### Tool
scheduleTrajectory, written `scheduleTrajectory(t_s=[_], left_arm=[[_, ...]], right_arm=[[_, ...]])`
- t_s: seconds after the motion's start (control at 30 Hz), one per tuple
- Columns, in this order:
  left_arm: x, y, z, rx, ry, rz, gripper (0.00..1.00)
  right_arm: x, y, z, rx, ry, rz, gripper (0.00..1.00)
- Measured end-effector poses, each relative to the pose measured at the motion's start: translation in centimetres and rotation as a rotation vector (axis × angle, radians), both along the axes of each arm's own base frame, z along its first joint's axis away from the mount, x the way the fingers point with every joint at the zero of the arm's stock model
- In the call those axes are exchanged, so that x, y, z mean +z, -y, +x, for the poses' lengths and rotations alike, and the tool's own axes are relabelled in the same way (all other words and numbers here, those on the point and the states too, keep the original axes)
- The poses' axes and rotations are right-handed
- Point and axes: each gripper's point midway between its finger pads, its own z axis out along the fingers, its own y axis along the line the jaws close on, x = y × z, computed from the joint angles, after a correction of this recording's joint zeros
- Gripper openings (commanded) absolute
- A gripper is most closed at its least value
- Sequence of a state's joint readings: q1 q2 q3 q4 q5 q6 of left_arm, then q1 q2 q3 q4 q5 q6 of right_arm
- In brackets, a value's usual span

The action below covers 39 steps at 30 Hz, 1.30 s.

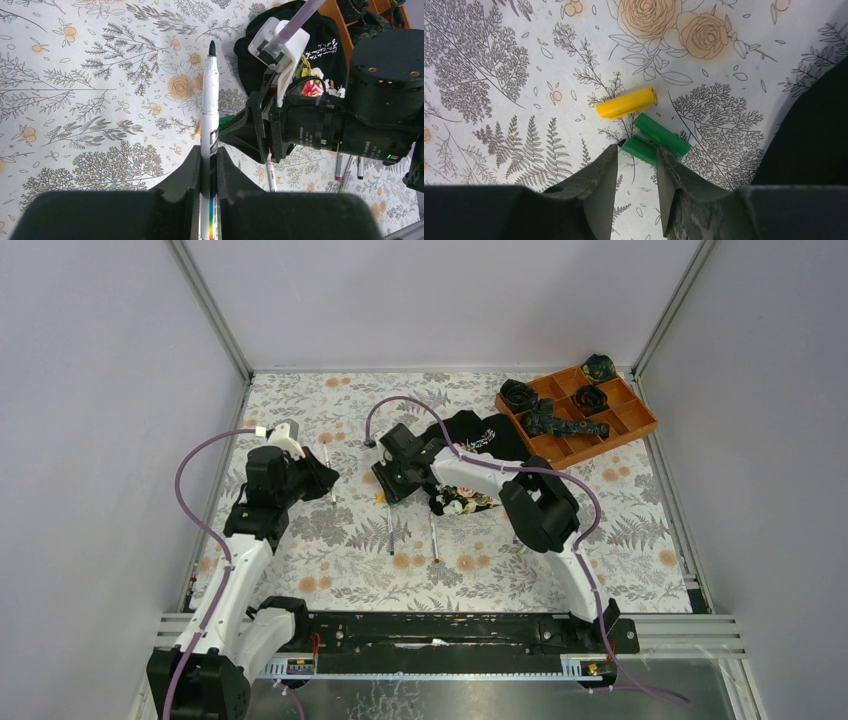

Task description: Insert the pens into the pen caps

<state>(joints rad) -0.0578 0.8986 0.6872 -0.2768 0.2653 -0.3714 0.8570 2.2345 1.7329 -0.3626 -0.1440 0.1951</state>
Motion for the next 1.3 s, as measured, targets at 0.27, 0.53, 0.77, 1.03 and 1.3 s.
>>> scheduleTrajectory(t_s=[0.27, 0.53, 0.77, 1.03, 1.3], left_arm=[[-0.2, 0.0, 0.1, 0.000, -0.007, 0.000, 0.00], [-0.2, 0.0, 0.1, 0.001, -0.008, 0.000, 0.00], [-0.2, 0.0, 0.1, 0.000, -0.008, -0.001, 0.00], [-0.2, 0.0, 0.0, -0.004, -0.009, -0.005, 0.00], [-0.7, 2.3, -0.9, -0.086, -0.025, -0.040, 0.00]], right_arm=[[-0.5, 0.2, -0.5, 0.021, -0.019, -0.010, 0.37], [-1.4, 0.7, -1.1, 0.049, -0.026, -0.032, 0.40], [-1.5, 0.7, -1.3, 0.093, 0.045, -0.088, 0.37], [-1.6, 0.7, -1.7, 0.119, 0.144, -0.206, 0.04], [-1.5, 3.3, -2.6, 0.016, 0.150, -0.264, 0.00]])
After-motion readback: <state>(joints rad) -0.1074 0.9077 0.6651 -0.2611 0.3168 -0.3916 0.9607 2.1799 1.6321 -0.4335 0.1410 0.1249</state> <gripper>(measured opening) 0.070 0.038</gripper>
